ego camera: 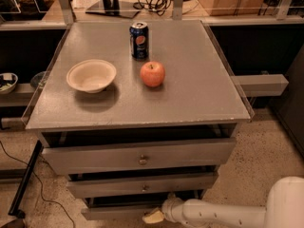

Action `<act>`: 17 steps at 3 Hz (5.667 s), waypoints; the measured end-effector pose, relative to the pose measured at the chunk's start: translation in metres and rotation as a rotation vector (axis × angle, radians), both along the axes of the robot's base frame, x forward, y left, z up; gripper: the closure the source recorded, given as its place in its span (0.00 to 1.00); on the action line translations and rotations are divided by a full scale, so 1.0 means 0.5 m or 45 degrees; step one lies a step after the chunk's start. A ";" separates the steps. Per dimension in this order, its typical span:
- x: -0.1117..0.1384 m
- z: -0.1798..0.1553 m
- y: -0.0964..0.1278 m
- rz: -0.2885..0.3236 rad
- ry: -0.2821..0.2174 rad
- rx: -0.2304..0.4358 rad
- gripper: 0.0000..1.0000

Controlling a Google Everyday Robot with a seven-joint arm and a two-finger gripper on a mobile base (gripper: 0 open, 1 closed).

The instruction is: Open bottom drawer

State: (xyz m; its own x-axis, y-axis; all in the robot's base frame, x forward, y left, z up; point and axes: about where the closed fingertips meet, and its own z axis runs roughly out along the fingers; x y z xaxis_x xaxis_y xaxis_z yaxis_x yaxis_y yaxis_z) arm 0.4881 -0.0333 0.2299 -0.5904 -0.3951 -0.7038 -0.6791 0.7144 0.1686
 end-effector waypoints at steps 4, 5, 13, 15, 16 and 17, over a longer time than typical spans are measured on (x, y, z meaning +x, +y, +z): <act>-0.051 -0.047 0.005 0.045 0.053 -0.044 0.18; -0.051 -0.047 0.005 0.045 0.053 -0.044 0.42; -0.039 -0.027 0.001 0.052 0.064 -0.016 1.00; -0.145 0.043 -0.001 0.084 0.070 0.244 1.00; -0.223 0.088 -0.045 0.068 0.082 0.414 1.00; -0.280 0.114 -0.073 0.072 0.109 0.508 0.88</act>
Offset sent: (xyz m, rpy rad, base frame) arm -0.0298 -0.0011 -0.0276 -0.0322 0.0556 0.0424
